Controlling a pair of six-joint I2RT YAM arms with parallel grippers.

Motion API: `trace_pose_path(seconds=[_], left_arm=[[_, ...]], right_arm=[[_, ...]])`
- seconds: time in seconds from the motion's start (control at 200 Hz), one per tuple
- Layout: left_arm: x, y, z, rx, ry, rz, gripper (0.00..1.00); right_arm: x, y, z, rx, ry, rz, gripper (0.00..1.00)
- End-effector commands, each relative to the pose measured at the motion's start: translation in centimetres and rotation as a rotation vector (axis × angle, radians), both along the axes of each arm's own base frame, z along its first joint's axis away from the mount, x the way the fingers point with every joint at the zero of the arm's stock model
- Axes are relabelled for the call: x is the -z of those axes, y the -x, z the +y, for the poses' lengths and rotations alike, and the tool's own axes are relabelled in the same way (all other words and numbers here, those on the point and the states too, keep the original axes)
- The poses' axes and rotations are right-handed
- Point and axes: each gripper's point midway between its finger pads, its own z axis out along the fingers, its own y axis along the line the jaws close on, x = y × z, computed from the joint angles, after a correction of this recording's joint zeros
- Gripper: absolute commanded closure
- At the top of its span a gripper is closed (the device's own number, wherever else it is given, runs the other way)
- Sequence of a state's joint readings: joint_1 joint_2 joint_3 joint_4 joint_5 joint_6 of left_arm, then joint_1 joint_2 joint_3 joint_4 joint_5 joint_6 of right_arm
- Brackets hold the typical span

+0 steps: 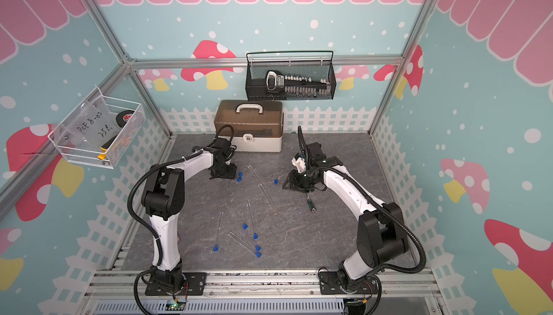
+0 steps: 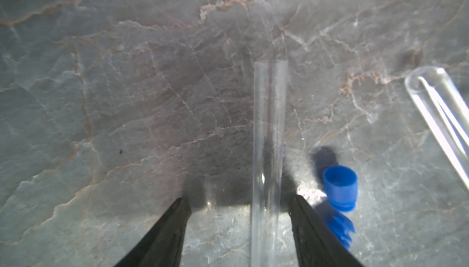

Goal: Remove stoppers from test tubes
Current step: Place the test tube at the center of the board, then pick up the test tube at the center of the board.

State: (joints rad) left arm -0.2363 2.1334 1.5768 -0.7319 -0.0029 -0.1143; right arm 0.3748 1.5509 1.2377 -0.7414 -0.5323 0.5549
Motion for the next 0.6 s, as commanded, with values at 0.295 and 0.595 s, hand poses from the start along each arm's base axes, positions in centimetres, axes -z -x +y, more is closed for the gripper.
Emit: trace_pose_path(seconds=[0.295,0.595], left_arm=[[-10.3,5.3,2.3,-0.082,0.038,-0.174,0.24],[-13.8,12.6,7.3,-0.354,0.078,-0.356,0.25]], right_arm=[[1.5,3.4,2.7,-0.211,0.170,-0.045,0.57],[4.7,6.7,9.9,-0.394,0.250,-0.034,0.58]])
